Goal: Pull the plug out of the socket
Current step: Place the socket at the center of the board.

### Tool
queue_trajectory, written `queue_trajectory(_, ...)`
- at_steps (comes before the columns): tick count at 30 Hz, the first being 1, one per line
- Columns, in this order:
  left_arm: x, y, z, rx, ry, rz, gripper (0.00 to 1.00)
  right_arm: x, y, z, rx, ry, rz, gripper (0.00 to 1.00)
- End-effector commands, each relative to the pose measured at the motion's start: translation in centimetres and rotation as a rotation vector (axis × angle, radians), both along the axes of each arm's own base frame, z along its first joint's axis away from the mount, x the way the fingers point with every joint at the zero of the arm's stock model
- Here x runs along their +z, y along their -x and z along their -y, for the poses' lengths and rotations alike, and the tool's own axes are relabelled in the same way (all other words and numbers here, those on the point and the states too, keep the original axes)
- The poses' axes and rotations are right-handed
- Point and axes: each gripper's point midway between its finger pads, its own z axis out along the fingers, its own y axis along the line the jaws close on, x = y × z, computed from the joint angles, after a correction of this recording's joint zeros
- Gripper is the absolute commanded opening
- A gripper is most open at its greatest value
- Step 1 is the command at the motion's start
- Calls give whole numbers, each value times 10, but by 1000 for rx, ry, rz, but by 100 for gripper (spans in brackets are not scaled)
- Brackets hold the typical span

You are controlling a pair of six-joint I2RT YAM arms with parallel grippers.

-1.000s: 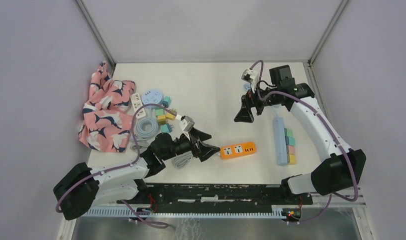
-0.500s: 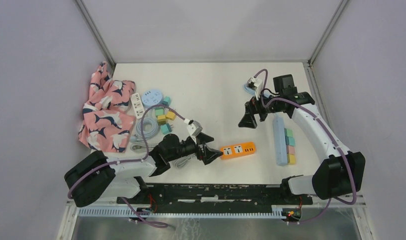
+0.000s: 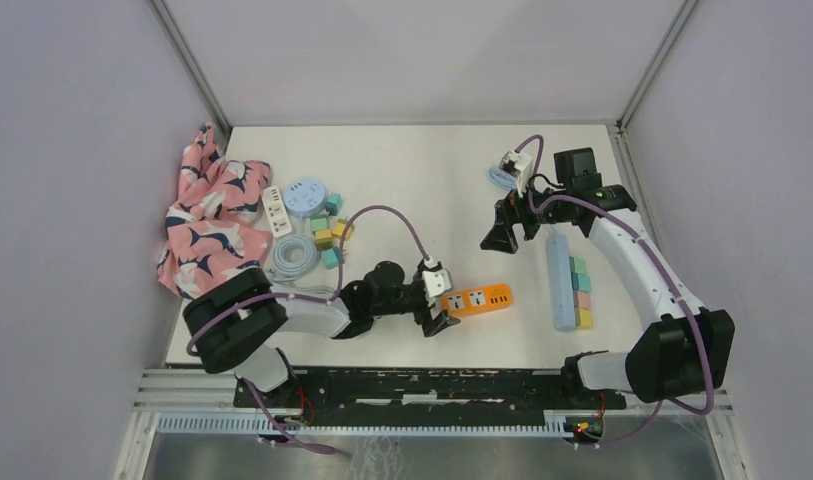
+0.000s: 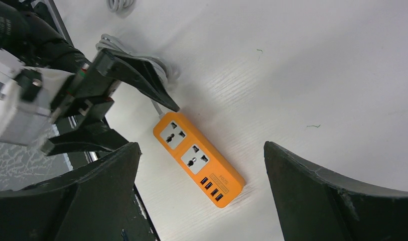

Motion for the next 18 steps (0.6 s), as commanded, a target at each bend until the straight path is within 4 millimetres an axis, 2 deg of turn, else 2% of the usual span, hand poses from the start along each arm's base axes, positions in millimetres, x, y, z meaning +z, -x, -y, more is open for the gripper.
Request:
queue_trajectory(1, -10, -18, 25, -55, -58, 96, 99, 13, -4, -1, 2, -22, 60, 99)
queue_trajectory(5, -23, -27, 37, -52, -85, 76, 96, 11, -4, -2, 6, -25, 52, 99)
queue_trajectory(9, -40, -23, 41, -71, -118, 26, 83, 11, -4, -3, 11, -30, 44, 100)
queue_trajectory(14, -46, -22, 46, -65, -100, -27, 57, 10, -4, -4, 15, -33, 36, 100)
queue_trajectory(18, -47, -25, 47, -36, -103, -53, 23, 10, -4, -4, 16, -33, 37, 99)
